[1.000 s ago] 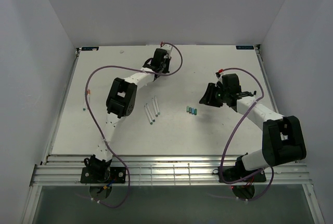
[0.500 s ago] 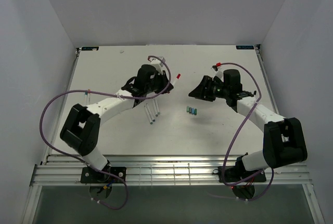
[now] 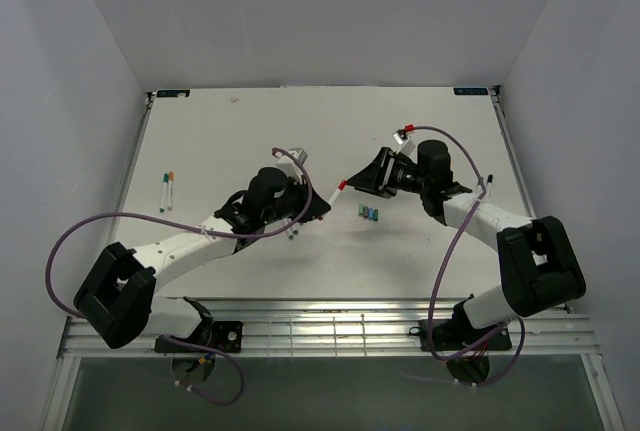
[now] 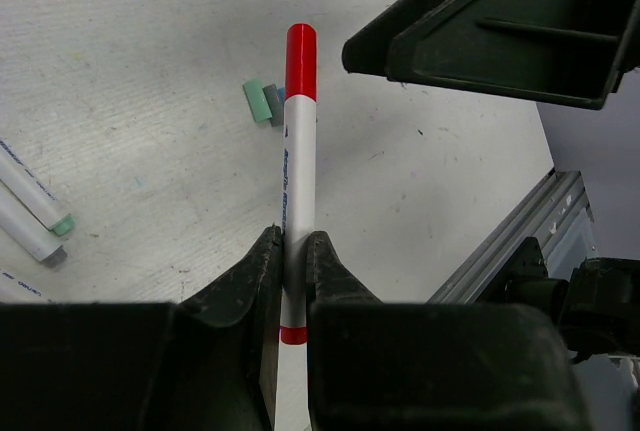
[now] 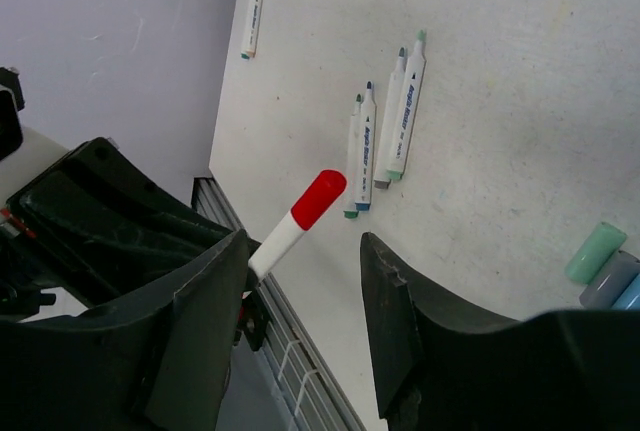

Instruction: Open the pen caps

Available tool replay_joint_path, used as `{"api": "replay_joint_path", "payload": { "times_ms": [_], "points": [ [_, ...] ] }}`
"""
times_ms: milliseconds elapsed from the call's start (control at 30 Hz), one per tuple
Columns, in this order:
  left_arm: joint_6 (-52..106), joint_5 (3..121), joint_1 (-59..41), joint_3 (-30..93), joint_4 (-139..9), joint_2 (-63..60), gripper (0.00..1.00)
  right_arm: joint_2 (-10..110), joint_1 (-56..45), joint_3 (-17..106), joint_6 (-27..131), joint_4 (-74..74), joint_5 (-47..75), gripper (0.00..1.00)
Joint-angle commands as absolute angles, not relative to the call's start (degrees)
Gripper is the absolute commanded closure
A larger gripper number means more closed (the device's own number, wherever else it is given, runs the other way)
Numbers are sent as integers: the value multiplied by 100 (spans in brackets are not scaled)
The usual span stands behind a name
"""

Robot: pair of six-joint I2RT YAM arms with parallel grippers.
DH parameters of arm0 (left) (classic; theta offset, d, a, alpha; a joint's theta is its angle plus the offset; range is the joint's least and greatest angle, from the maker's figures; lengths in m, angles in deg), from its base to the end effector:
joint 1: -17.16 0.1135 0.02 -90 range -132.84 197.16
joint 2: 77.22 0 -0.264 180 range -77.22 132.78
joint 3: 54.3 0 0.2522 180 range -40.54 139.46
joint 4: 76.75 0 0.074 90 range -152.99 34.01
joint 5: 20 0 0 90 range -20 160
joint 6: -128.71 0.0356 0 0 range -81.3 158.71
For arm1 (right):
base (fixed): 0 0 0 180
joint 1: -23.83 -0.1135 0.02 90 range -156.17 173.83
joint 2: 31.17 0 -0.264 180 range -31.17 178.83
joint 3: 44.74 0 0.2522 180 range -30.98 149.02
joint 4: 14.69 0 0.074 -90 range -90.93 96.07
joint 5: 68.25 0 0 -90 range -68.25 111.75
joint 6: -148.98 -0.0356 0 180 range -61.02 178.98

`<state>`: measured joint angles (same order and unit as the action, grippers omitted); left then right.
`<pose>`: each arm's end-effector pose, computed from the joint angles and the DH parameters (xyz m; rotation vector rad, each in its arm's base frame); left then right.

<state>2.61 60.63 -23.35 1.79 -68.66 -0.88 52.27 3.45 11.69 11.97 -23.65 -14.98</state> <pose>0.2170 -0.1930 0.2309 0.1930 2.2032 -0.9593 0.2851 0.1286 0.2295 -0.0085 2.0740 1.3689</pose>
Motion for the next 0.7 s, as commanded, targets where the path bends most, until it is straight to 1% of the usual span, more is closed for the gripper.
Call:
{"api": "replay_joint_path", "payload": {
  "times_ms": [0,267,667],
  "points": [
    [162,6226,-2380,7,-7072,-435,100,5320,239,1103,827,-2993,-1587,46],
    [135,6138,-2450,-64,-7134,-559,100,5627,186,1068,475,-3450,-1621,47],
    [109,6095,-2503,-90,-7177,-647,100,5997,45,988,-17,-4153,-1718,54]
  ]
}}
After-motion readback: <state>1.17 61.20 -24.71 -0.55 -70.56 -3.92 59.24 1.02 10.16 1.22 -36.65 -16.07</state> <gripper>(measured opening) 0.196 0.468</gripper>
